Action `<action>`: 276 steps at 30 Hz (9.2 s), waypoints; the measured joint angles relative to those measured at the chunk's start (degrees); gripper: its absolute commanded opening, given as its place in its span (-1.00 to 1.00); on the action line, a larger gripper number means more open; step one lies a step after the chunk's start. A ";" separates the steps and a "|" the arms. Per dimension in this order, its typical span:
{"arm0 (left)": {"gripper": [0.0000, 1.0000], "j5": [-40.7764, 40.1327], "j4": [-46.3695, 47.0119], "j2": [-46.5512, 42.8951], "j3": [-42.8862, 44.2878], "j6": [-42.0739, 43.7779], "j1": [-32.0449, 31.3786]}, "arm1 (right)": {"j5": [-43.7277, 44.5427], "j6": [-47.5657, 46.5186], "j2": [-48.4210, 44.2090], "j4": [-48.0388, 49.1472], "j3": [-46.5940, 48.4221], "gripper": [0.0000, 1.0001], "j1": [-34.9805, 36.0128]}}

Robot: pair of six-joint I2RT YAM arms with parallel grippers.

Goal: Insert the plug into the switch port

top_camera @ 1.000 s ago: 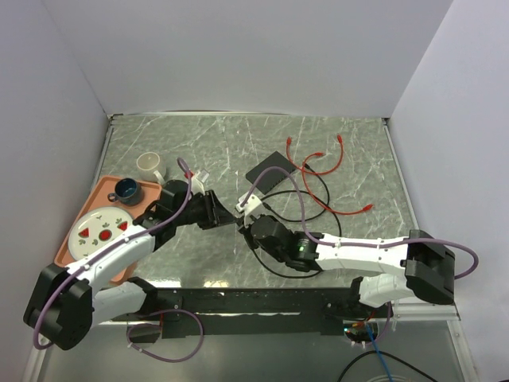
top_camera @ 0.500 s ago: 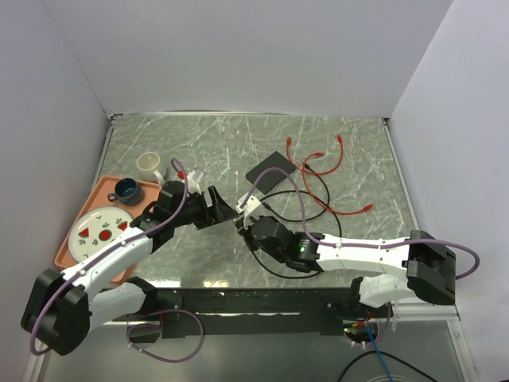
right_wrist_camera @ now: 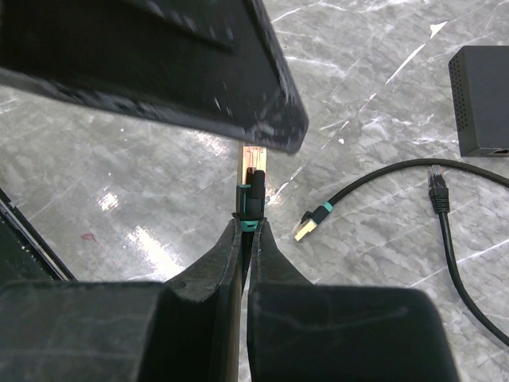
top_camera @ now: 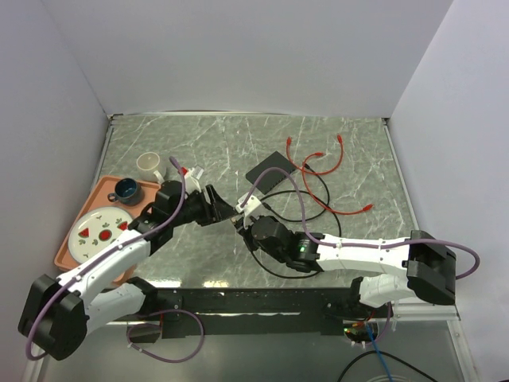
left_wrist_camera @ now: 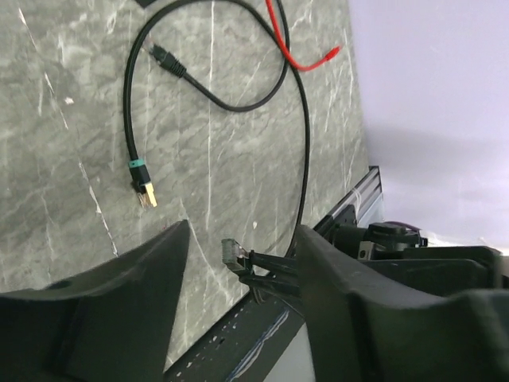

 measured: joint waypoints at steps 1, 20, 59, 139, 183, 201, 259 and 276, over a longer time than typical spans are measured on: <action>-0.01 0.13 0.00 0.44 0.00 0.00 -0.13 | 0.00 0.07 0.00 0.00 0.02 -1.00 0.00; -0.29 2.01 2.75 3.23 -0.81 -1.01 -2.16 | 0.09 0.81 -0.11 -0.90 0.09 -1.00 -0.02; -0.98 0.90 1.18 2.75 -0.74 -1.03 -2.75 | -18.03 6.93 -6.88 8.11 -8.02 -0.09 -8.83; 0.99 -3.06 -12.61 57.35 52.74 26.71 9.38 | -13.18 -10.69 13.53 -14.78 11.65 -1.00 -36.37; 0.99 13.18 -15.58 77.90 74.07 32.02 7.48 | -17.64 -15.28 34.95 -33.92 31.85 -1.00 -36.39; 0.99 14.56 -14.97 79.01 75.03 32.09 6.91 | -18.95 -15.30 37.51 -34.97 35.85 -1.00 -36.39; 0.76 14.38 -4.63 74.77 63.91 36.06 4.48 | -17.99 -8.07 37.81 -32.52 35.52 -1.00 -36.41; 0.61 12.68 4.33 66.42 47.95 37.05 2.43 | -21.33 -10.29 31.21 -28.85 26.12 -1.00 -34.45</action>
